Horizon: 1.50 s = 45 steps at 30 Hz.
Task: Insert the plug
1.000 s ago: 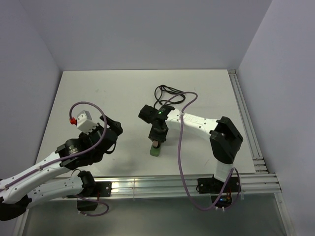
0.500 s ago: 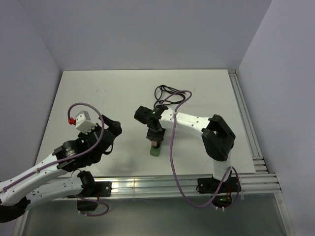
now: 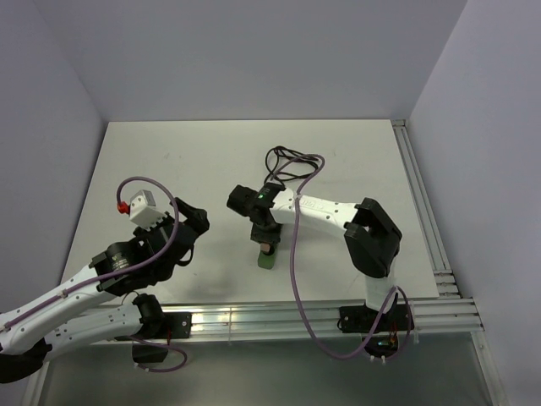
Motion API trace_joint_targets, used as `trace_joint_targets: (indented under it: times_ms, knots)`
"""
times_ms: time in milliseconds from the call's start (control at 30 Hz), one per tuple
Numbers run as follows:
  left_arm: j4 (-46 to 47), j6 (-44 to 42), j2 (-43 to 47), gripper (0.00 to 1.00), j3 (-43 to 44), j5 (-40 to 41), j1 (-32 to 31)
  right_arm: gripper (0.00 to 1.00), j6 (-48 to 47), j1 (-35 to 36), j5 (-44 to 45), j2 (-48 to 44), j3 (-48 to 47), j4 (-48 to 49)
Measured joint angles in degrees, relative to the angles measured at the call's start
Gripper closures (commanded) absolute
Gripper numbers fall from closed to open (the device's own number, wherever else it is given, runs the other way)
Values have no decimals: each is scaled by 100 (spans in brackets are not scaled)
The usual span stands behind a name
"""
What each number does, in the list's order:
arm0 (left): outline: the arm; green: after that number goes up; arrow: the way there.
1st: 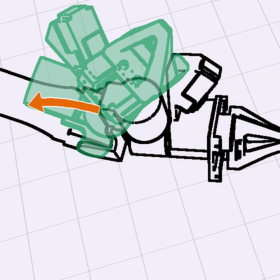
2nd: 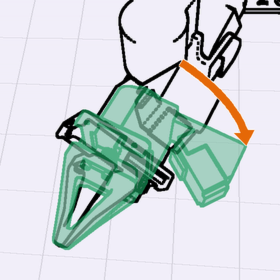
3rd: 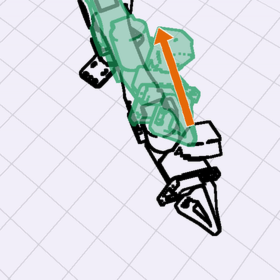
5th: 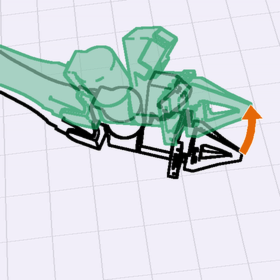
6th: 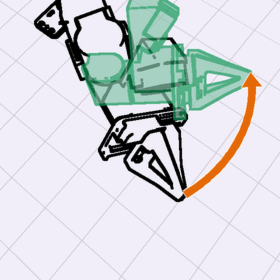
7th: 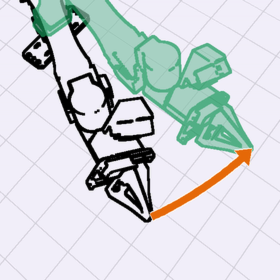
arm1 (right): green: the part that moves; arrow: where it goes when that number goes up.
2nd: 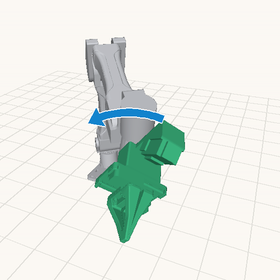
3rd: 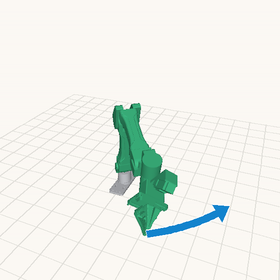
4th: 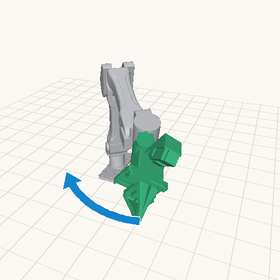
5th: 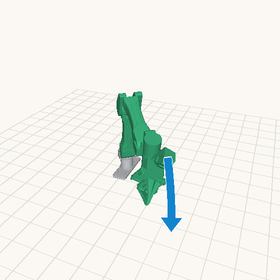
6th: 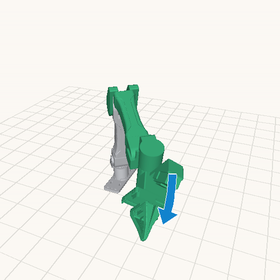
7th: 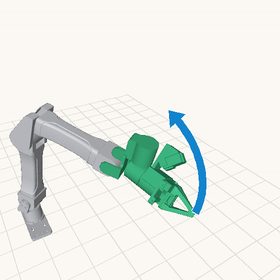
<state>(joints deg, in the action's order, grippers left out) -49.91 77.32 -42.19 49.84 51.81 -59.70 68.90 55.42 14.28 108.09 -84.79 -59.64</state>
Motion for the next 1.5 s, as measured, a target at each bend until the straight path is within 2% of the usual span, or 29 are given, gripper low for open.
trace_joint_targets:
  times_ms: [367, 733, 1100, 1333, 1500]
  knots:
    - [83, -22, 0, 1, 0, -52, 0, 100, -509, 358, 693, 201, -153, 11]
    - [101, -131, -44, 1, 0, -98, 0, 100, -376, 540, 1012, 269, -120, 63]
    - [98, -153, -186, 1, 4, -225, 0, 100, -188, 533, 964, 76, 363, 535]
    - [74, -149, -227, 1, 55, -271, 0, 100, -81, 518, 1001, -385, 1255, 1364]
    - [79, -149, -223, 1, 55, -310, 0, 100, -98, 509, 1001, -299, 1185, 1366]
